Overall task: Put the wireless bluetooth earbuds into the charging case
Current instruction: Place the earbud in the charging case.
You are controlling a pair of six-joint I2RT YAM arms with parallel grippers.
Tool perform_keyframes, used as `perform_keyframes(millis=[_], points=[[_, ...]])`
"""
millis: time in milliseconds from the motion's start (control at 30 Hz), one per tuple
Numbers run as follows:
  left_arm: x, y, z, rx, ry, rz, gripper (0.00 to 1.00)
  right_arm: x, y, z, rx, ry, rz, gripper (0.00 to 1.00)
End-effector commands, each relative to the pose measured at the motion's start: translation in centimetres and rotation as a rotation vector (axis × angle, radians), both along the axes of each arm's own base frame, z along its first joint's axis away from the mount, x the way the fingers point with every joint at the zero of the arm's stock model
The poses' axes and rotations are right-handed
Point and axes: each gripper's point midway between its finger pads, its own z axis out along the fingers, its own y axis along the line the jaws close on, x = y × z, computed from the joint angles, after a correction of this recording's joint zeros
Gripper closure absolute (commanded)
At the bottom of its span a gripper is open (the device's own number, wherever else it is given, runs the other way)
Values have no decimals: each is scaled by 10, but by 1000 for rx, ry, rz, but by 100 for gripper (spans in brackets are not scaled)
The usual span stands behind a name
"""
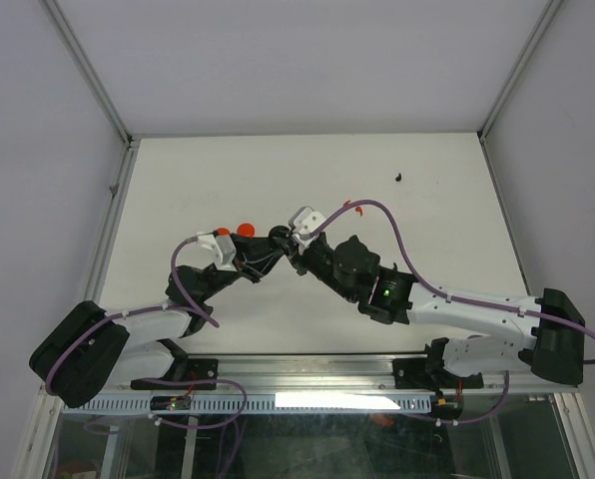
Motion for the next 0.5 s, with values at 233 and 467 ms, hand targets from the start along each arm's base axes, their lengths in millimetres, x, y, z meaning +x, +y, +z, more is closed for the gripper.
perform_keyframes(millis=[233,467], points=[[10,5,28,-105,39,34,100,-5,-3,11,34,-48,17,91],[10,6,31,-111,44,34,100,-4,-1,7,20,-36,13,91]])
